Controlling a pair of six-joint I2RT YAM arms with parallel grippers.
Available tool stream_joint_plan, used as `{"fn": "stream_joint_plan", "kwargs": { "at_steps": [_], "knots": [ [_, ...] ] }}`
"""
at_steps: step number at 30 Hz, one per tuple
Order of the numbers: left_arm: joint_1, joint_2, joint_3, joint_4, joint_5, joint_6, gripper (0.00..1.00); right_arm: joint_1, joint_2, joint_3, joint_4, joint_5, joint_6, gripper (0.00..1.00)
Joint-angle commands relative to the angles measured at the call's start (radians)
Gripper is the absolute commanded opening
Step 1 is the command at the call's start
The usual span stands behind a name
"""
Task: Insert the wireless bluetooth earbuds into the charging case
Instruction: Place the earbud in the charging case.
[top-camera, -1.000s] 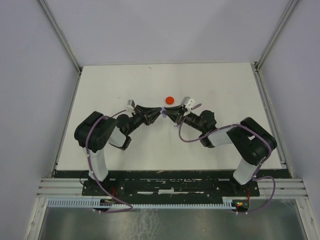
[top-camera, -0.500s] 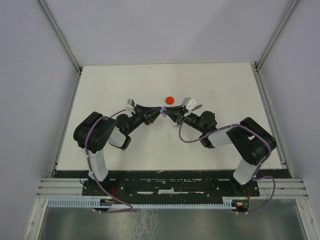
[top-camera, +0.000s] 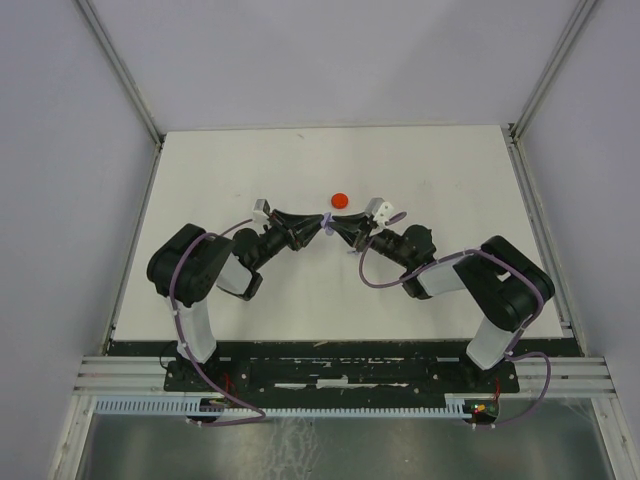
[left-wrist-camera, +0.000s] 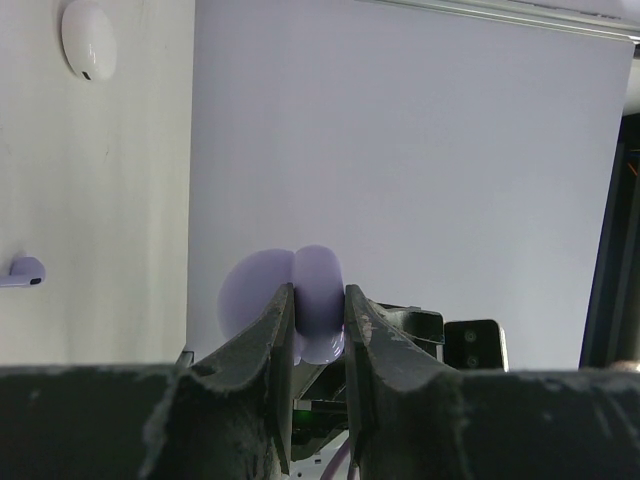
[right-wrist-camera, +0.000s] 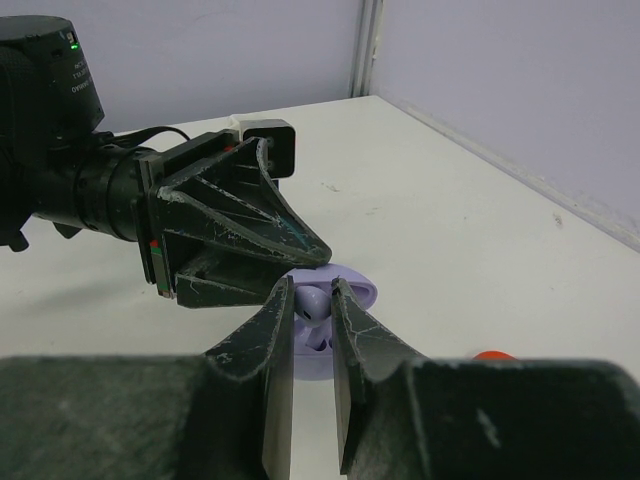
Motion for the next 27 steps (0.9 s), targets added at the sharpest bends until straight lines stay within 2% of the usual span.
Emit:
{"fn": "stream_joint_plan", "kwargs": {
  "at_steps": [1, 9, 23, 27],
  "knots": [
    [-0.002, -0.051, -0.003, 0.201, 0.007, -0.069, 0.03, 0.008, -0.024, -0.017, 0.023, 0.009, -0.011, 0.04],
    [-0.001, -0.055, -0.001, 0.201, 0.003, -0.076, 0.03, 0.019, -0.029, -0.023, 0.016, 0.016, -0.016, 0.09],
    [-0.001, -0.047, 0.006, 0.202, 0.002, -0.074, 0.03, 0.029, -0.072, -0.050, -0.023, 0.039, -0.034, 0.10],
    [-0.002, -0.047, 0.005, 0.201, 0.002, -0.073, 0.03, 0.034, -0.066, -0.036, -0.039, 0.037, -0.030, 0.18]
  ]
}}
